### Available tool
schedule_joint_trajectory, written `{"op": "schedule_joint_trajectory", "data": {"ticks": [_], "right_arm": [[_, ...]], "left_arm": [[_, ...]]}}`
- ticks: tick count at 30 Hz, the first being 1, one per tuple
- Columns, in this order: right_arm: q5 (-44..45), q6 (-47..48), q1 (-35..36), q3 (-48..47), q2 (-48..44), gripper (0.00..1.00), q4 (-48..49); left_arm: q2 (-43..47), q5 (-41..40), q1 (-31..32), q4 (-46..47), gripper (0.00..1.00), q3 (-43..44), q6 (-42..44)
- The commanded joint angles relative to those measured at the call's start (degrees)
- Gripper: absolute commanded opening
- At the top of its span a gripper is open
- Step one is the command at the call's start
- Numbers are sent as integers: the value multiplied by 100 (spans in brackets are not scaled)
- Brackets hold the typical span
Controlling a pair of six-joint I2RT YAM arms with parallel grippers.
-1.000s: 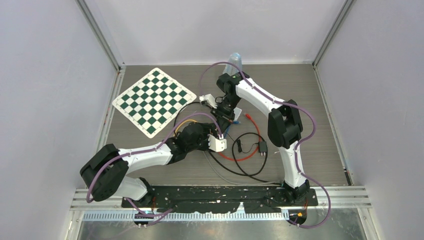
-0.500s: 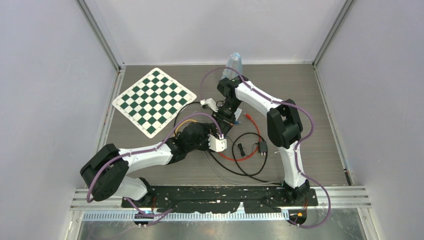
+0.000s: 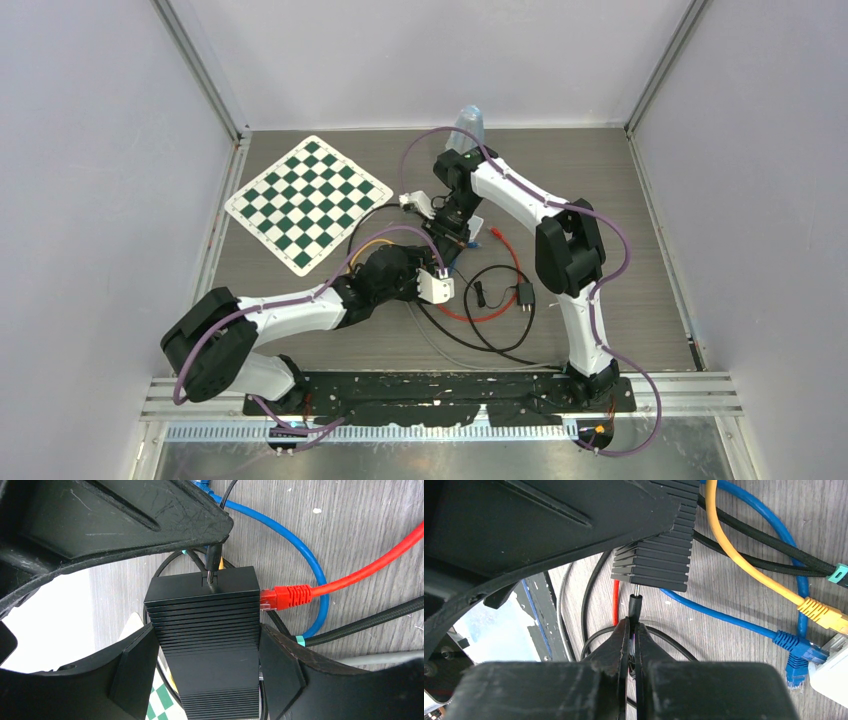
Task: Insert the plug into the switch port
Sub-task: Insert the connector into the switch port.
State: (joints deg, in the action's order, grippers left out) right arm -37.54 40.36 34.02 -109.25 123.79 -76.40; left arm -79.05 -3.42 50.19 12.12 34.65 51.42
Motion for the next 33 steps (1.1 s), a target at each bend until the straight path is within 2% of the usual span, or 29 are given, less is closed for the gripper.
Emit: {"op": "schedule_joint_trajectory", "data": {"ticks": [1, 12, 25, 33], "right_arm": [[-110, 48, 39, -217, -39, 5, 20], [-122, 151, 43, -950, 336, 5, -243], [-477, 95, 41, -722, 284, 5, 165], [-908, -267, 79, -428, 172, 5, 929]], "left_arm": [[-65, 43, 52, 194, 0, 178, 190], [-30, 96, 87, 234, 0, 149, 258], [7, 166, 96, 362, 0, 139, 197], [18, 220, 105, 534, 0, 188, 104]]}}
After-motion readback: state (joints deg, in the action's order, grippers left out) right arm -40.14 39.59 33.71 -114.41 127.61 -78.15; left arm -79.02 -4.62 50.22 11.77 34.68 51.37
